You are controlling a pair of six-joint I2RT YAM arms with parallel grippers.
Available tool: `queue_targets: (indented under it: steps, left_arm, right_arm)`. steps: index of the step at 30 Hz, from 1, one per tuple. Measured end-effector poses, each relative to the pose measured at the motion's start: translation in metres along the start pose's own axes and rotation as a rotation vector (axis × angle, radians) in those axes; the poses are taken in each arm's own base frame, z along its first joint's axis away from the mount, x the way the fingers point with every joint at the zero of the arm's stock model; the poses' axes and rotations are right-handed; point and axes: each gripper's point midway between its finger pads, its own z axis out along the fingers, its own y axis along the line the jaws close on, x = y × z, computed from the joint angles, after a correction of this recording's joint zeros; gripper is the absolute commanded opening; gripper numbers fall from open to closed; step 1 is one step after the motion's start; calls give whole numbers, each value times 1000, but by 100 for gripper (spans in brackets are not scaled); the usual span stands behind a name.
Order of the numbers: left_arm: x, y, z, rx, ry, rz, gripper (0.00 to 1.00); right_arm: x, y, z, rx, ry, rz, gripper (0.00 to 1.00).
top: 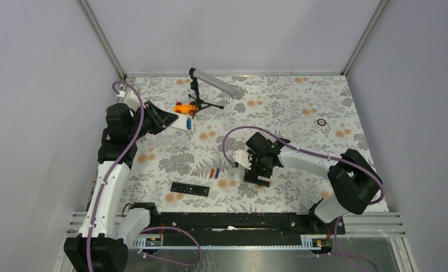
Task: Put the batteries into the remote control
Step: Pick up the battery cover at the center of the board.
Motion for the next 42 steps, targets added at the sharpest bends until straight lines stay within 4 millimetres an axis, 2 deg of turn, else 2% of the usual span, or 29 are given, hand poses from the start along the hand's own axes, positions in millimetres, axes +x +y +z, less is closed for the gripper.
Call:
queue_targets:
  steps: [8, 14, 18, 27, 31, 35, 38, 42]
  left_arm:
    - [-2, 8, 2, -13, 4, -21, 0]
    - [-1, 10, 4, -14, 18, -29, 0]
    - [0, 10, 5, -14, 20, -31, 0]
    - [2, 7, 8, 25, 32, -28, 0]
    - [21, 17, 15, 41, 61, -64, 0]
    - [62, 25, 27, 46, 158, -122, 0]
    - [87, 19, 38, 68, 236, -143, 0]
    - [105, 6, 55, 118, 297, -137, 0]
  right_arm:
    - [0, -7, 12, 4, 22, -34, 81]
    - [-3, -10, 13, 2, 23, -34, 59]
    - [-6, -12, 14, -1, 28, -31, 51]
    - [-11, -20, 13, 48, 3, -19, 49]
    - [-20, -25, 5, 77, -48, 17, 49]
    - [-36, -36, -16, 127, -157, 68, 49]
    - [-47, -44, -35, 168, -237, 103, 49]
    - [-61, -47, -55, 196, -329, 164, 48]
